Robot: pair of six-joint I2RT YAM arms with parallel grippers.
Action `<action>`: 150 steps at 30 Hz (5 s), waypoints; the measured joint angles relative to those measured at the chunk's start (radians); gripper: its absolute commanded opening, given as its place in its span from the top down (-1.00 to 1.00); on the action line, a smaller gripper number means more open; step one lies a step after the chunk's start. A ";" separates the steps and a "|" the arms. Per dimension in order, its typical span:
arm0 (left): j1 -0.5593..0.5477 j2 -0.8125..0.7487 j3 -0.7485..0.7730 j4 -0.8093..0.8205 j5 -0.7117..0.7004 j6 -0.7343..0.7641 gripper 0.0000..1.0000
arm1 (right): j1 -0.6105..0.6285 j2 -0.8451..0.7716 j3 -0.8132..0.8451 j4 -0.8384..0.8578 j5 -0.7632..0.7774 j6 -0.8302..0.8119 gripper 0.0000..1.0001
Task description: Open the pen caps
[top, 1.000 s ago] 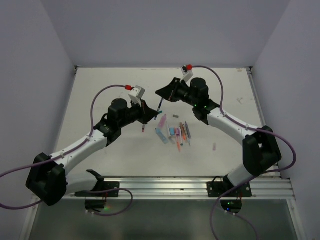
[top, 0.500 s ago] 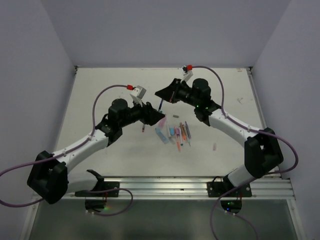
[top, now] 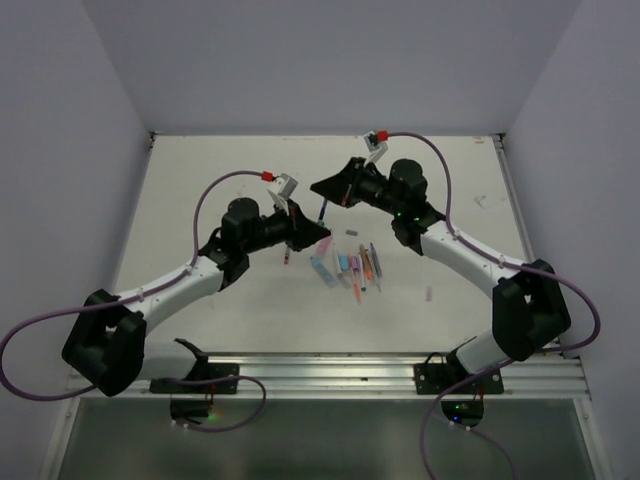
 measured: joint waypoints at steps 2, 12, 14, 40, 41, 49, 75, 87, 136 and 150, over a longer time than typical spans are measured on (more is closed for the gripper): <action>0.000 0.000 -0.010 0.011 0.011 -0.010 1.00 | 0.000 -0.003 0.002 -0.014 0.000 -0.018 1.00; 0.000 -0.005 -0.113 0.134 0.028 -0.045 1.00 | -0.047 -0.005 0.128 -0.161 -0.013 -0.103 1.00; -0.004 -0.003 -0.153 0.117 0.030 -0.045 1.00 | -0.102 -0.010 0.189 -0.163 0.004 -0.113 1.00; -0.102 0.253 -0.033 -0.133 -0.253 -0.072 0.96 | -0.130 -0.051 -0.229 -0.375 0.108 -0.231 0.79; -0.104 0.270 -0.028 -0.137 -0.258 -0.073 0.96 | -0.127 -0.051 -0.253 -0.360 0.111 -0.230 0.76; -0.105 0.360 0.007 -0.168 -0.292 -0.074 0.87 | -0.108 -0.015 -0.348 -0.255 0.141 -0.221 0.59; -0.106 0.419 0.075 -0.219 -0.332 -0.073 0.18 | -0.100 -0.088 -0.403 -0.201 0.183 -0.222 0.35; -0.107 0.295 0.091 -0.354 -0.425 -0.066 -0.26 | -0.100 -0.152 -0.403 -0.228 0.191 -0.232 0.35; -0.035 0.136 0.115 -0.540 -0.693 0.085 1.00 | -0.095 -0.257 -0.357 -0.272 0.179 -0.198 -0.09; -0.119 -0.058 0.063 -0.322 -0.445 0.177 1.00 | -0.045 -0.074 -0.096 -0.195 0.156 -0.101 -0.09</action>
